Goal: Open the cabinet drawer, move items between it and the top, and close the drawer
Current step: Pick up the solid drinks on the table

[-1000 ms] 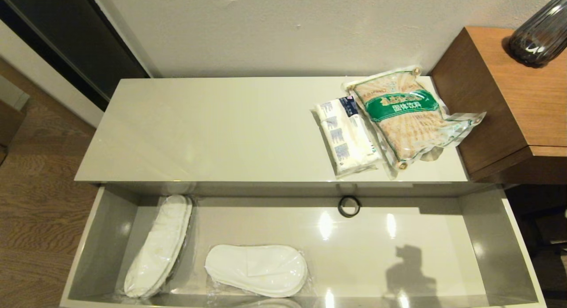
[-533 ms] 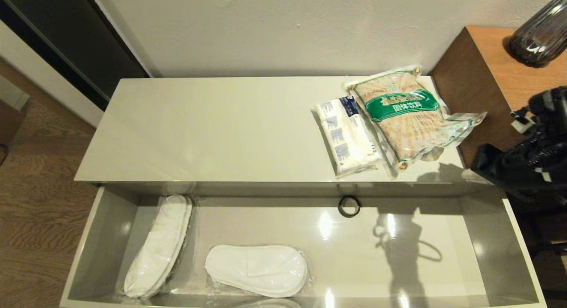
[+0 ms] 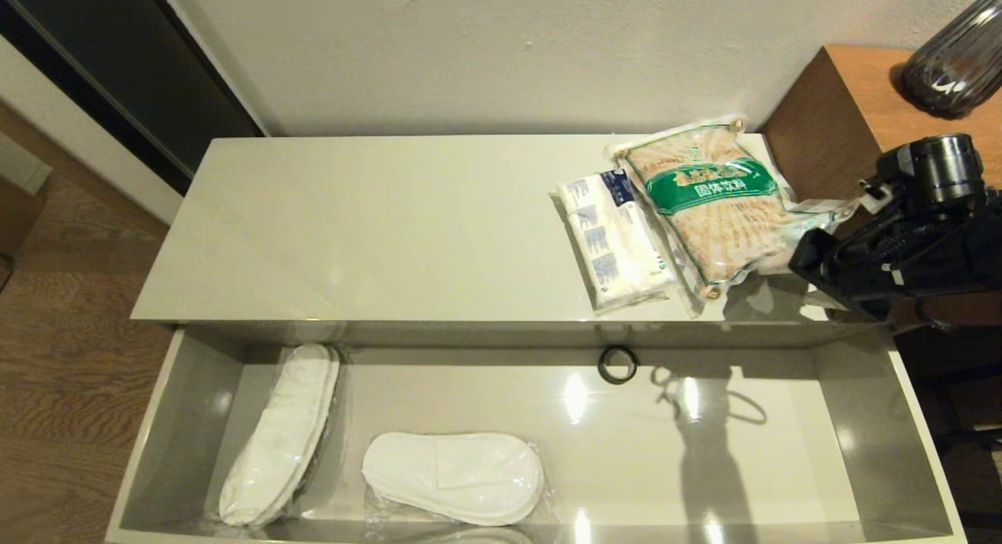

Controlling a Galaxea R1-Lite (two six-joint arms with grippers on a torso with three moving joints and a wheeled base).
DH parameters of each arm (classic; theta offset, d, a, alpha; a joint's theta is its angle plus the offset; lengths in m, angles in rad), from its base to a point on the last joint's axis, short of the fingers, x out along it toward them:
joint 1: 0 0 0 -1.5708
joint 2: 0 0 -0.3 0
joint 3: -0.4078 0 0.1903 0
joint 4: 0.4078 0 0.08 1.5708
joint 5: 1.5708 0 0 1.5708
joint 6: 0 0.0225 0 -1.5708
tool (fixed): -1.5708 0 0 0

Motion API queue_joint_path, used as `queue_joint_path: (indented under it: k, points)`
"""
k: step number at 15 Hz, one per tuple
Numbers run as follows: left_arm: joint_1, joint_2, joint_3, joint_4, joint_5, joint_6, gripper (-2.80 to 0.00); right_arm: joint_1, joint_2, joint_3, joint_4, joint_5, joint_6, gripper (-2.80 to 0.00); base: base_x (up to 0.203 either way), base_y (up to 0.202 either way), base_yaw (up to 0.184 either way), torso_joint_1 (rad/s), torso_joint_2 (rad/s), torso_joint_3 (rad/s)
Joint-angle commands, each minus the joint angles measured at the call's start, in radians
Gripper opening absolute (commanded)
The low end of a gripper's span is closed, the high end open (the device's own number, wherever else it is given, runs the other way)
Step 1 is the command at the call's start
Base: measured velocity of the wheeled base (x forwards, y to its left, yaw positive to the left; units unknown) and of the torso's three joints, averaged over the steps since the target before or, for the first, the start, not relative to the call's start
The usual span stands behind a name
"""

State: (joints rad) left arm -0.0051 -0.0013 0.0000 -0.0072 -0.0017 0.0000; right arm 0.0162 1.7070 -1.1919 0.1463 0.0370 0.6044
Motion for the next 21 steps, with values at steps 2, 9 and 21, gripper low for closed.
queue_joint_path:
  k: [2,9,21]
  points:
    - [0.0,0.001,0.0,0.0,0.0,0.0,-2.8,0.007,-0.11,-0.001,0.05,0.01,0.004,0.0,0.0,0.0,0.0,0.0,0.0,0.0]
    - [0.0,0.001,0.0,0.0,0.0,0.0,-2.8,0.012,0.002,0.012,-0.193,-0.003,0.054,0.0,0.0,0.0,0.0,0.0,0.0,0.0]
    - [-0.001,0.001,0.0,0.0,0.0,0.0,-2.8,0.062,0.091,0.19,-0.652,-0.039,-0.015,0.0,0.0,0.0,0.0,0.0,0.0,0.0]
